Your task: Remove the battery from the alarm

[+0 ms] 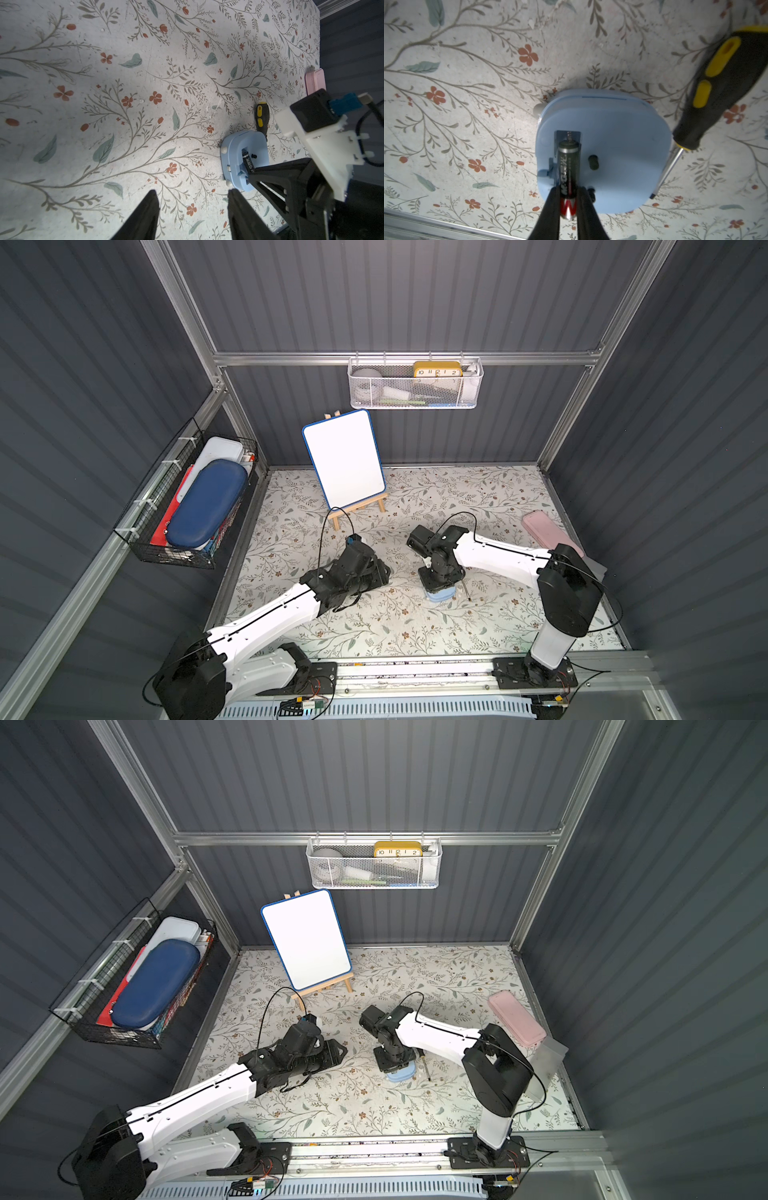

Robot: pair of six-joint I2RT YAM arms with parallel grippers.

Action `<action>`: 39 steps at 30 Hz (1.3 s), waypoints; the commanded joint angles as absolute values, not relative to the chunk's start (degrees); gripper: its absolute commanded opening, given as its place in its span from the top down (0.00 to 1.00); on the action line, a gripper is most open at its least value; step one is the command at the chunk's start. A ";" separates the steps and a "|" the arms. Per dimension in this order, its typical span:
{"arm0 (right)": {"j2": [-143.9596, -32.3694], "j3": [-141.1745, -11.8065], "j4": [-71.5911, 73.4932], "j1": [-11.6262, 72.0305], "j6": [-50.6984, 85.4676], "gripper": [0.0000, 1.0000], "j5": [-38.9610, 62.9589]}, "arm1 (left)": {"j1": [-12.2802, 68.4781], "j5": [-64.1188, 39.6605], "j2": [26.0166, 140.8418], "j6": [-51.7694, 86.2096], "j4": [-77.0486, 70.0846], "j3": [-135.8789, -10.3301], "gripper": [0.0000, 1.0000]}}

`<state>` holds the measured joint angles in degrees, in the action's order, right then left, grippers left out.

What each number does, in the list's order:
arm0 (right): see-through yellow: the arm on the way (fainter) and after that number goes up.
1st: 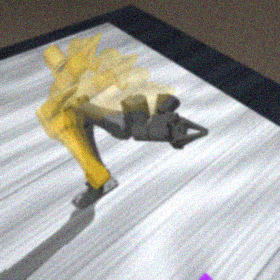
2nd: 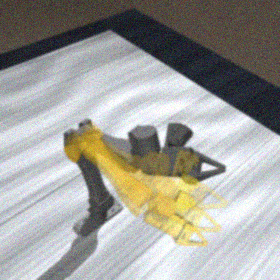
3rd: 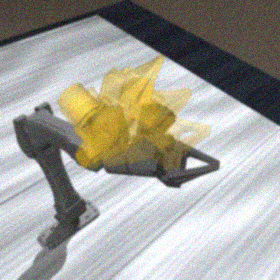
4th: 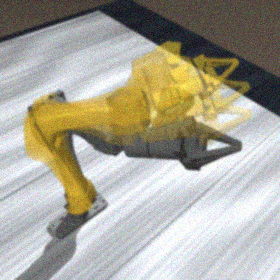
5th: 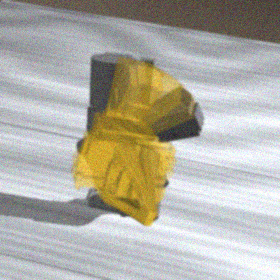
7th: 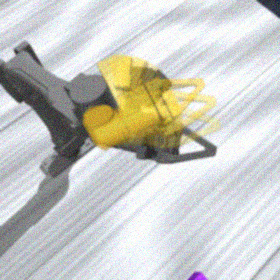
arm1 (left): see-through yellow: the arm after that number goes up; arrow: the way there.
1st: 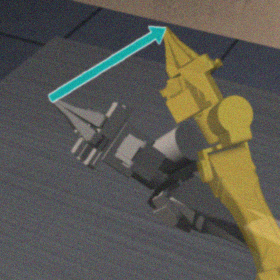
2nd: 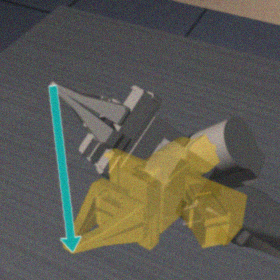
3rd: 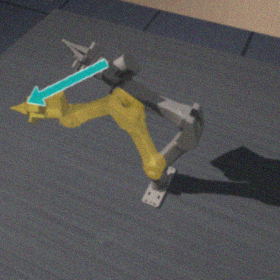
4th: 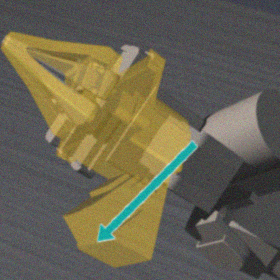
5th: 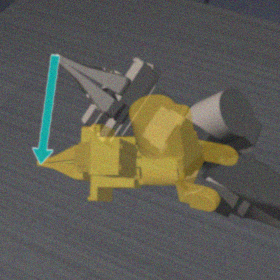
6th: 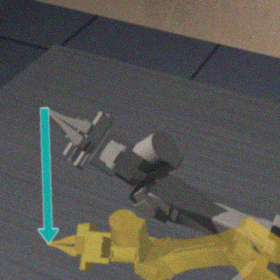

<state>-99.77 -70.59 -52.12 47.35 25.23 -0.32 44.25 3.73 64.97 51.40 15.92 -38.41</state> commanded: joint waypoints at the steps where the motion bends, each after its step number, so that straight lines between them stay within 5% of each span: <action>1: -97.66 -70.22 -53.86 47.55 26.10 0.86 -2.18 | 43.99 4.26 65.23 49.65 16.83 -39.02 0.44; 16: -94.11 -70.11 -53.88 41.68 23.87 0.88 -7.74 | 44.03 3.49 66.59 49.57 15.54 -39.25 0.44; 39: -104.87 -70.27 -49.06 34.13 18.47 0.90 -5.15 | 44.03 4.39 68.72 48.43 16.00 -40.79 0.43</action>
